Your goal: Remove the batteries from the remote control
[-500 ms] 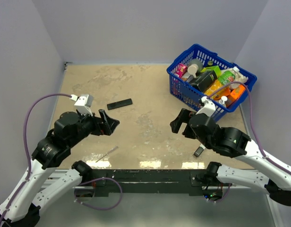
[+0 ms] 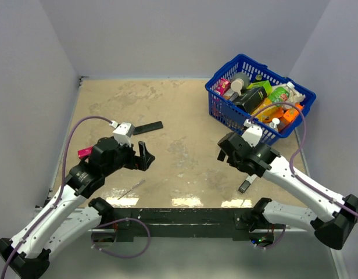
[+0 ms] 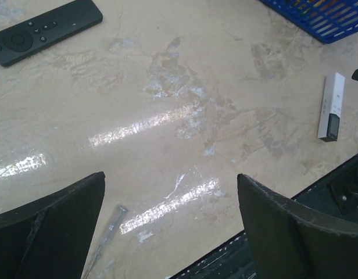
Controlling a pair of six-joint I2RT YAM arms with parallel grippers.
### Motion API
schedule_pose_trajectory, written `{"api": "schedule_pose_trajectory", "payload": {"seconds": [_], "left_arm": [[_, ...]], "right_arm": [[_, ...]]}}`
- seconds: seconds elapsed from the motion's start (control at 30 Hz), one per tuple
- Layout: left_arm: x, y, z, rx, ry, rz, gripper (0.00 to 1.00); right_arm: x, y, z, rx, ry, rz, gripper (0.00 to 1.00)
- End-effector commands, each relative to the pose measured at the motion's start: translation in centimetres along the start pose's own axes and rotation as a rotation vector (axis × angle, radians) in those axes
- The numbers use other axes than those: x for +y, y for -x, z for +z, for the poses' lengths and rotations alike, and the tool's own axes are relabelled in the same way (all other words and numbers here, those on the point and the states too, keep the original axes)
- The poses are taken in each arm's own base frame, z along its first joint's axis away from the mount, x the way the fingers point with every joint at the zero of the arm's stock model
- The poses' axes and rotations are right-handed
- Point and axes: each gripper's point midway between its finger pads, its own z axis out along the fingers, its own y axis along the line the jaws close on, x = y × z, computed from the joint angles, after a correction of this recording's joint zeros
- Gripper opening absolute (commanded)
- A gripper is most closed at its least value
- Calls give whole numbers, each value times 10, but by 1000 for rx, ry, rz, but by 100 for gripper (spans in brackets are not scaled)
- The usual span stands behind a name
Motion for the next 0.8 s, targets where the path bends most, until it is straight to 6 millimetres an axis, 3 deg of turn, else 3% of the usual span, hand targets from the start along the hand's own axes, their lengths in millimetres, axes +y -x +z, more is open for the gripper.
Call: {"api": "schedule_pose_trajectory", "payload": {"seconds": [0.0, 0.07, 0.2, 0.4, 0.6, 0.77], "left_arm": [[-6, 16, 3, -84, -35, 45, 100], [-7, 15, 4, -90, -50, 55, 100], [-10, 12, 4, -84, -72, 50, 100], [-10, 17, -3, -113, -70, 50, 100], [-9, 24, -12, -177, -71, 54, 100], [-6, 21, -7, -151, -50, 48, 100]], "right_arm": [[-17, -9, 22, 69, -56, 34, 93], [-19, -16, 31, 105, -63, 56, 92], [-43, -45, 48, 206, -164, 76, 89], [-72, -60, 59, 222, -307, 132, 82], [-77, -74, 72, 253, -349, 223, 75], [-79, -82, 82, 258, -382, 289, 77]]}}
